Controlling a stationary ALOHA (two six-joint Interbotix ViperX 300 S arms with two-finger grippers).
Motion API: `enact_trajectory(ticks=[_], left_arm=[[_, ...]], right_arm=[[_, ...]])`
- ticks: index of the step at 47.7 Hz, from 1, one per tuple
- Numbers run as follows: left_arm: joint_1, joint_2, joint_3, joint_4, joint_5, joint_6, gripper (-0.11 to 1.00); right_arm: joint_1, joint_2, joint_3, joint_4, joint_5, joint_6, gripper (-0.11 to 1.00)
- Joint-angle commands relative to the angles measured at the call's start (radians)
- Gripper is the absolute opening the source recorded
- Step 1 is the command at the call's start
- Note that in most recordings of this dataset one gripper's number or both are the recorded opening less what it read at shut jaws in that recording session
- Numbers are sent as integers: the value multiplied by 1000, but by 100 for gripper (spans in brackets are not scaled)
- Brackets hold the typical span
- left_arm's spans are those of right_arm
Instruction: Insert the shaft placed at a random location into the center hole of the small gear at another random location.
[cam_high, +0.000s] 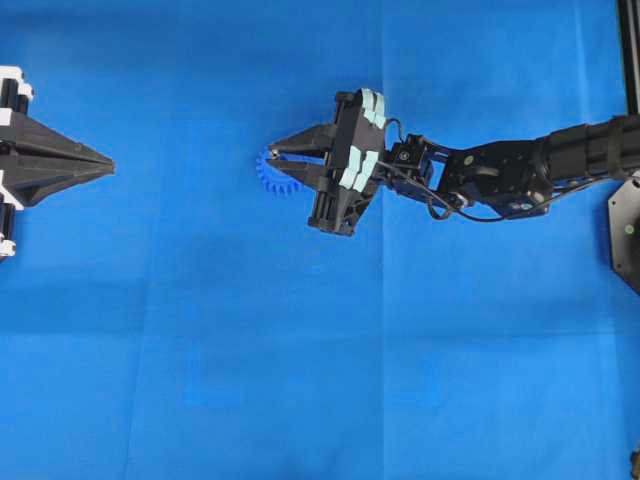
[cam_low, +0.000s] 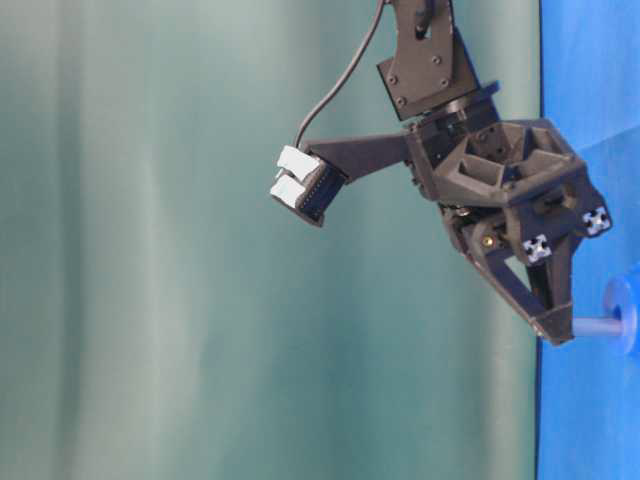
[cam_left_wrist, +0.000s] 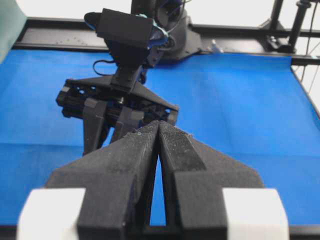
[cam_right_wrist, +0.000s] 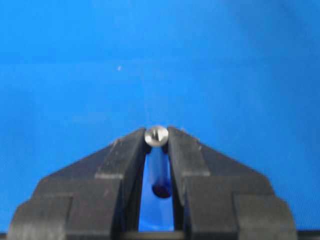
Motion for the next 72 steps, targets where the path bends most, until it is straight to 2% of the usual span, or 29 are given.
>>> enact_trajectory(ticks=[1,22,30,47,72], left_arm=[[2,5,-9,2,-5,-2,0],[2,5,-8,2,-5,-2,0],[2,5,-9,2,-5,0,0],[2,5,-8,2,-5,0,0],[2,5,-9,2,-5,0,0]], right_arm=[[2,-12,-9,3,-6,0,3],[2,-149,17,-5,-2,-15,3],[2,-193,26,-5,-2,-40,3],[2,-175,21,0,5,-40,3],[11,-41,-9,20,-18,-35,3]])
